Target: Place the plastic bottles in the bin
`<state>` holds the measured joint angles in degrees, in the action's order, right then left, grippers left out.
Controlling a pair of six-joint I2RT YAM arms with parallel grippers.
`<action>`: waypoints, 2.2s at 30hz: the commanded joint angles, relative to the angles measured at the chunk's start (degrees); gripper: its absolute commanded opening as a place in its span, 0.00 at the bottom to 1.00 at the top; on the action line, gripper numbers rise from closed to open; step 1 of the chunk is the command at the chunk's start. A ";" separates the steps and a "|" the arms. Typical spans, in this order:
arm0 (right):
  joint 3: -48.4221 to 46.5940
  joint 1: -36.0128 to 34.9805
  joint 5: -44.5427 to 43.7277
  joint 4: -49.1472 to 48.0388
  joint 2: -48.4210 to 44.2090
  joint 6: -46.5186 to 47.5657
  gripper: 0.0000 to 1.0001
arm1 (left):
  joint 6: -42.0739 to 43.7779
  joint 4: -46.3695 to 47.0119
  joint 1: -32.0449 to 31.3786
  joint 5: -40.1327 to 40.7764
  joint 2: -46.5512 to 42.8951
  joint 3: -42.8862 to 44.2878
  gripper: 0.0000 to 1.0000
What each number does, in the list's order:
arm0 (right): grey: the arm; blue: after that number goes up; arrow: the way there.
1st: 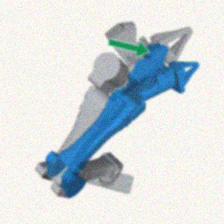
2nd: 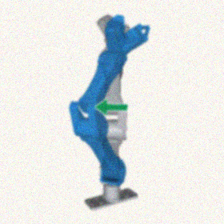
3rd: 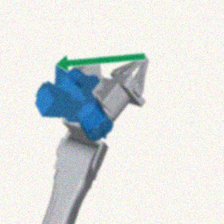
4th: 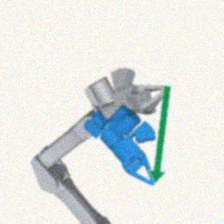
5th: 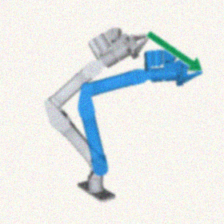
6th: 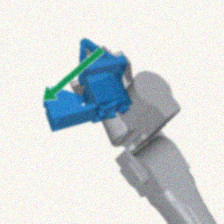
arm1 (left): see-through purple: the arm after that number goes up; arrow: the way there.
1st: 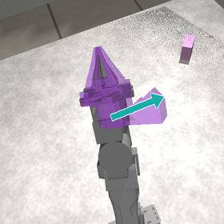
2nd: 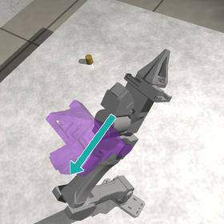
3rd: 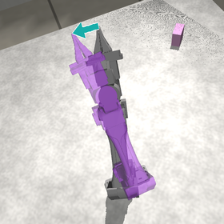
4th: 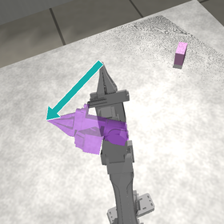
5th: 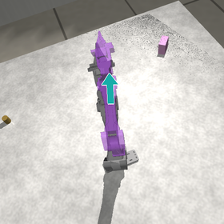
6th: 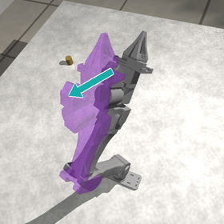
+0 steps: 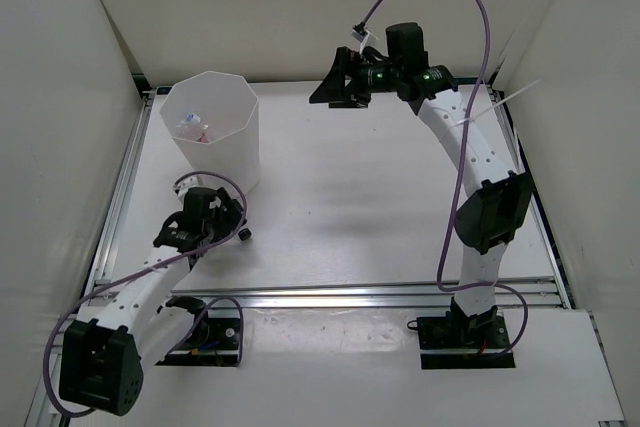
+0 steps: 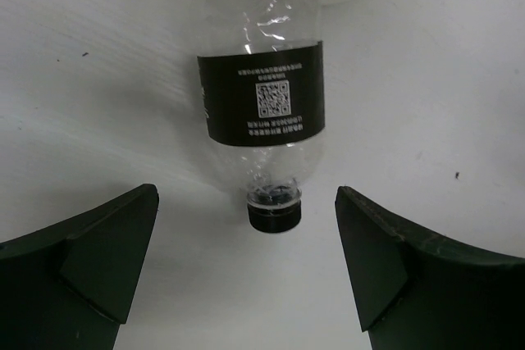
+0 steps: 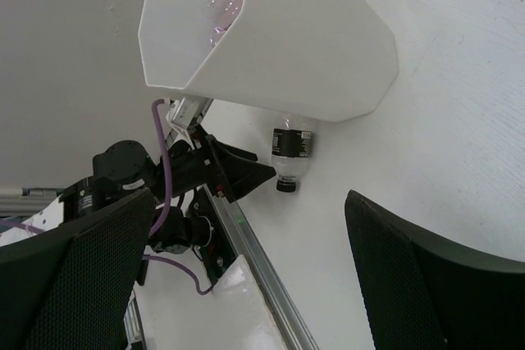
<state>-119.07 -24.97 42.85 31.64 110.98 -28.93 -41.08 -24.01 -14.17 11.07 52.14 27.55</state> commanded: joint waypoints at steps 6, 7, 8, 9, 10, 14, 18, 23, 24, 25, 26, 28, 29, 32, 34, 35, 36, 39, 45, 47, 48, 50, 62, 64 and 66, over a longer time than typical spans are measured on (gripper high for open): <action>-0.20 2.55 2.33 -1.49 -2.52 0.71 1.00 | 3.46 8.01 5.47 -3.42 9.80 1.10 1.00; -0.20 2.56 2.33 -1.49 -2.52 0.71 1.00 | 4.07 9.49 5.47 -3.95 10.69 1.10 1.00; 0.32 3.17 2.85 -1.49 -2.52 0.71 1.00 | 4.08 10.38 5.47 -3.95 11.75 1.62 1.00; 0.33 3.17 2.85 -1.49 -2.52 0.19 1.00 | 4.08 11.17 5.47 -3.95 12.28 2.15 1.00; 0.33 3.17 2.85 -1.49 -2.52 0.19 1.00 | 4.08 11.79 5.47 -3.95 12.89 2.16 1.00; 0.85 4.22 3.38 -1.49 -2.52 -0.33 1.00 | 3.55 13.38 5.47 -5.00 15.18 4.17 1.00; 0.85 4.23 3.38 -1.49 -2.52 -0.34 1.00 | 3.55 13.90 5.47 -6.06 16.41 4.18 0.85; 1.38 4.23 3.91 -1.49 -2.52 -0.87 1.00 | 3.55 13.29 5.47 -7.28 12.91 1.99 0.43; 1.38 4.23 3.91 -1.49 -2.52 -0.87 1.00 | 3.55 13.29 6.00 -7.29 11.86 1.46 0.43; 1.38 4.23 3.91 -1.49 -2.52 -0.87 1.00 | 3.55 12.77 6.00 -7.81 9.58 0.93 0.43; 1.90 4.23 3.91 -1.49 -2.52 -0.87 1.00 | 2.94 12.76 6.00 -7.82 8.17 0.14 0.43; 1.91 4.23 4.43 -1.49 -2.52 -0.87 1.00 | 2.24 10.13 6.00 -8.34 5.09 0.13 0.42; 1.91 4.23 4.43 -1.49 -2.52 -0.87 1.00 | 2.23 9.17 6.00 -8.87 1.68 0.13 0.42; 1.91 4.23 4.43 -2.02 -2.52 -1.39 1.00 | 0.13 4.16 6.00 -10.54 -5.70 2.40 0.38; 1.91 4.23 4.43 -2.02 -1.99 -1.39 1.00 | -1.54 1.44 6.00 -10.54 -9.49 4.87 0.38; 1.91 4.23 4.43 -2.54 -1.99 -1.39 1.00 | -1.55 -1.10 6.00 -10.54 -12.82 8.01 0.36; 1.91 4.23 4.43 -2.55 -1.99 -1.39 1.00 | -2.16 -2.00 6.00 -10.54 -14.16 9.78 0.36; 1.91 4.23 4.96 -2.55 -1.99 -1.39 1.00 | 1.60 -3.76 6.00 -10.80 -15.93 19.70 0.33; 1.91 4.23 4.96 -2.55 -1.47 -1.92 1.00 | 8.11 -4.55 6.00 -7.74 -0.16 47.53 0.33; 1.38 4.23 4.96 -2.55 -0.94 -1.92 1.00 | 10.48 -4.55 6.00 -6.94 9.32 56.67 0.33; 1.38 4.23 4.96 -2.55 -0.94 -1.92 1.00 | 11.71 -4.55 6.00 -8.33 12.60 59.61 0.31; 0.85 4.23 4.44 -2.55 -0.94 -2.53 1.00 | 12.87 -4.55 6.00 -11.14 17.62 63.40 0.31; 7.43 8.62 2.16 -1.49 -6.47 -3.59 1.00 | 12.60 -4.55 9.25 5.44 10.48 56.06 1.00; 7.97 9.94 1.63 -0.96 -8.23 -3.59 1.00 | 12.60 -4.55 9.25 10.43 3.89 49.66 1.00; 9.28 10.46 1.01 -0.96 -9.54 -3.59 1.00 | 11.56 -4.55 9.25 12.30 -0.88 43.41 1.00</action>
<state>-110.26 -15.44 44.69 31.68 106.37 -32.60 -29.41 -28.58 -4.97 16.08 59.59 76.16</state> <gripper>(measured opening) 0.998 0.998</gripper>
